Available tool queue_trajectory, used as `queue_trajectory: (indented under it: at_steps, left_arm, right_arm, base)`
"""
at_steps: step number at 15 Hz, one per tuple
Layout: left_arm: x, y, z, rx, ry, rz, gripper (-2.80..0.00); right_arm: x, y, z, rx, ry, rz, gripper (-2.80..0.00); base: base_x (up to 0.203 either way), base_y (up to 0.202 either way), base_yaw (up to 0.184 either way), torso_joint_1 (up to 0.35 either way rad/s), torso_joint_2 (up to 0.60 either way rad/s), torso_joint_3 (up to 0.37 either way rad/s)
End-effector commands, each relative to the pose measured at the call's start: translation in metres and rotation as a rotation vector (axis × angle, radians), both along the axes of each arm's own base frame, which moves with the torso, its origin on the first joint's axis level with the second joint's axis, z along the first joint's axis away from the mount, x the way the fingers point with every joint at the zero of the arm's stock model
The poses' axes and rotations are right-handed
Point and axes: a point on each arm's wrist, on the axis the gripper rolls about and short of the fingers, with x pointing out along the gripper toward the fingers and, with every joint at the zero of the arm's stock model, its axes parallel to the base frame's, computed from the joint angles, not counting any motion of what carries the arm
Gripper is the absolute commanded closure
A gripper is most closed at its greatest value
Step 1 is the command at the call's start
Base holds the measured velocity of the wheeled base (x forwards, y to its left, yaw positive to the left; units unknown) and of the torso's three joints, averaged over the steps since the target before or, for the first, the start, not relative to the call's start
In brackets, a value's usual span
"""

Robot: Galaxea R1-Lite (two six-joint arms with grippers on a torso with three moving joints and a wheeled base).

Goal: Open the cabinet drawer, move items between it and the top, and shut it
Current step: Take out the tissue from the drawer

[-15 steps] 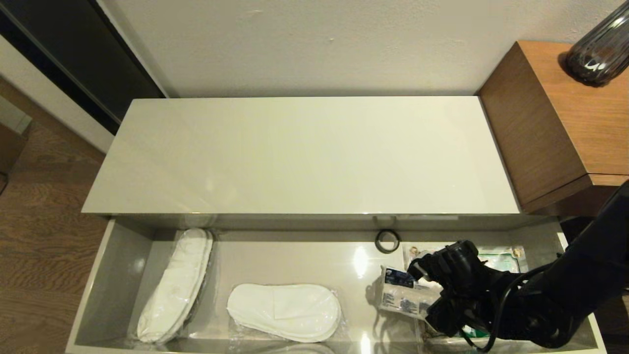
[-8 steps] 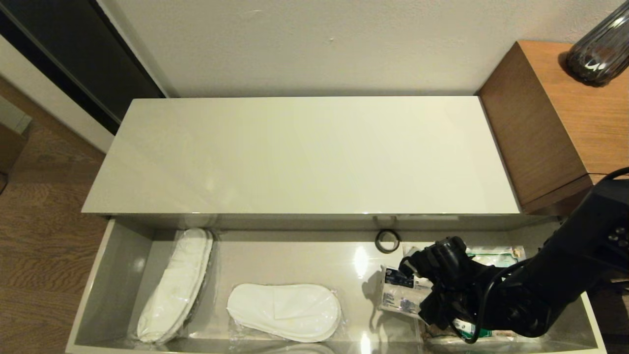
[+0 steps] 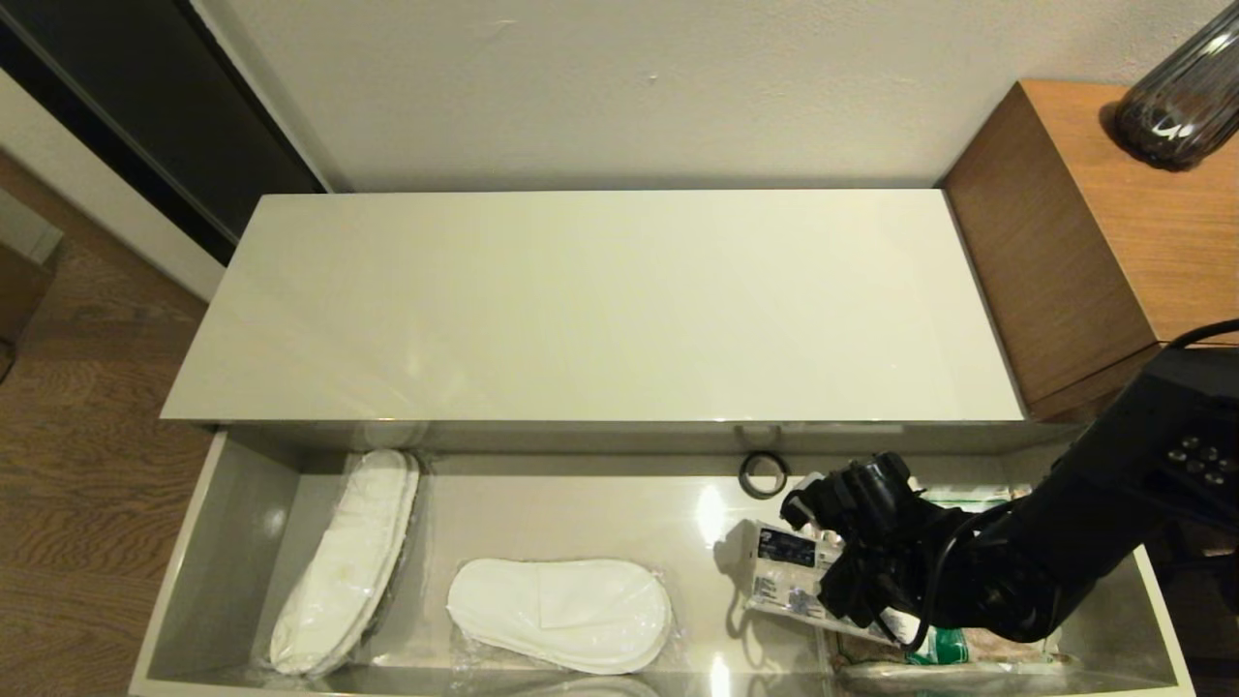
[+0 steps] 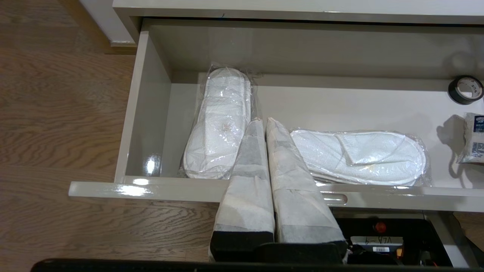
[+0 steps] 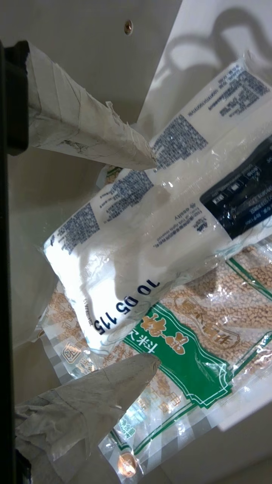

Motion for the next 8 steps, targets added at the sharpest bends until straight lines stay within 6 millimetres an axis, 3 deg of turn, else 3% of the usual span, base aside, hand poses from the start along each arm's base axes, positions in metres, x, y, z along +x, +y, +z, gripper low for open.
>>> queue_trajectory:
  at_steps: [1,8]
  left_arm:
    - [0.0001,0.0,0.0001,0.0,0.001,0.0,0.0]
    - [0.0001,0.0,0.0001,0.0,0.001,0.0,0.0]
  right_arm:
    - [0.0024,-0.0022,-0.0035,-0.005,0.006,-0.009,-2.8]
    - [0.0079,-0.0016,-0.0101,-0.008,0.015,-0.013,-2.8]
  base:
    - [0.0,0.0,0.0,0.0,0.0,0.0]
    - [0.0,0.0,0.0,0.0,0.0,0.0]
